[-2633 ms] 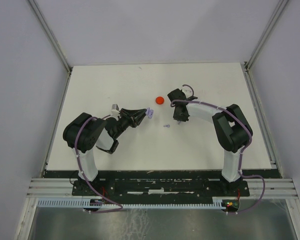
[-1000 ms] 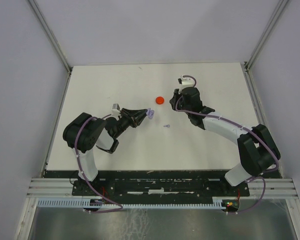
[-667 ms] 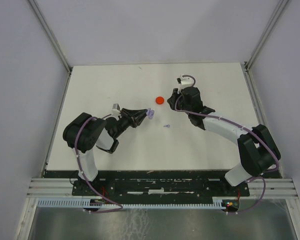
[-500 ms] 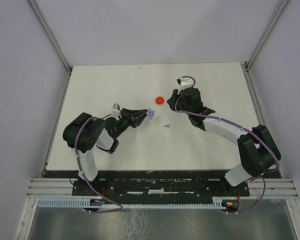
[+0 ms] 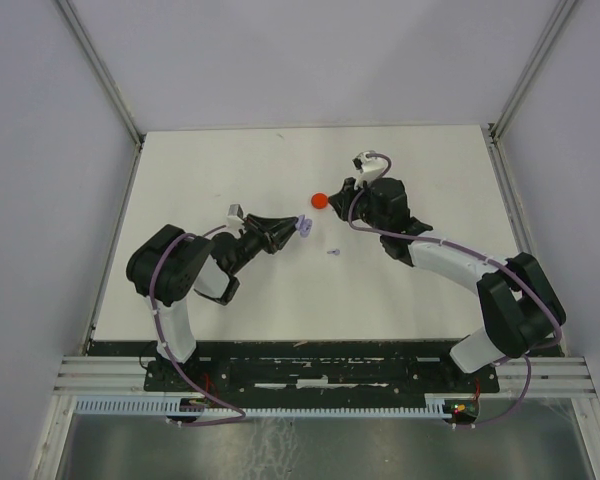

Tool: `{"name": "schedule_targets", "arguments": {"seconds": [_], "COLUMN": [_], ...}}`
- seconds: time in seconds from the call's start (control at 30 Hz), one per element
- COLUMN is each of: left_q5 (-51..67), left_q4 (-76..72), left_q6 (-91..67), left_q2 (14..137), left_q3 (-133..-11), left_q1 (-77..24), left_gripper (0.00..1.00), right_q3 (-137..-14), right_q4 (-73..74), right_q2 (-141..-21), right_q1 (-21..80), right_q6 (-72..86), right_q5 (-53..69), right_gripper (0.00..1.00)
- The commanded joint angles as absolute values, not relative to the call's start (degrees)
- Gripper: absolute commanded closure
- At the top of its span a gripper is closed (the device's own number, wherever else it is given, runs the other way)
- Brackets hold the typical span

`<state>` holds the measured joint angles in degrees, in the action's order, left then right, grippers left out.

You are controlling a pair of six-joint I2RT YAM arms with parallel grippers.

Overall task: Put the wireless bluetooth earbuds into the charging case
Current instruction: Place the earbud in the charging case.

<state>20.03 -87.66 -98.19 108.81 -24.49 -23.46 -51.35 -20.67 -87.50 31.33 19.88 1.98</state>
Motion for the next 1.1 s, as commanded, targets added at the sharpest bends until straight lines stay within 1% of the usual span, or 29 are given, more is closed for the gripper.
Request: {"name": "schedule_targets", "arguments": {"seconds": [0.0, 0.27, 0.4, 0.67, 0.9, 1.07], "left_q5": [21.27, 21.68, 21.77, 21.88, 21.80, 22.12], "left_q4": [-98.98, -98.97, -98.98, -98.97, -98.99, -99.02], "left_q6": [-97.11, -97.12, -97.12, -97.12, -97.12, -98.47], "left_q2": [109.10, 109.68, 109.78, 109.51, 109.57, 110.41], "left_q3": [-26.01, -26.52, -26.56, -26.60, -26.64, -27.30], "left_q1": [-23.99, -24.25, -24.27, -24.30, -24.30, -24.33], "left_gripper": [0.97, 0.97, 0.97, 0.97, 0.97, 0.97], "right_q3": [-50.46, -48.50, -46.23, -42.65, -37.90, -35.86], "right_q4": [-29.39, -37.47, -45.43, -59.97, -74.73, -78.28], "right_q2": [-85.31, -86.02, -87.06, -91.71, -94.20, -94.35], "right_q1": [31.20, 31.18, 31.18, 31.19, 31.17, 31.26], "right_q6": [18.19, 15.98, 15.39, 17.65, 15.32, 12.95], "right_q5": [8.06, 15.79, 19.25, 21.90, 24.15, 26.46], "right_gripper": [0.97, 0.99, 0.99, 0.98, 0.98, 0.98]}}
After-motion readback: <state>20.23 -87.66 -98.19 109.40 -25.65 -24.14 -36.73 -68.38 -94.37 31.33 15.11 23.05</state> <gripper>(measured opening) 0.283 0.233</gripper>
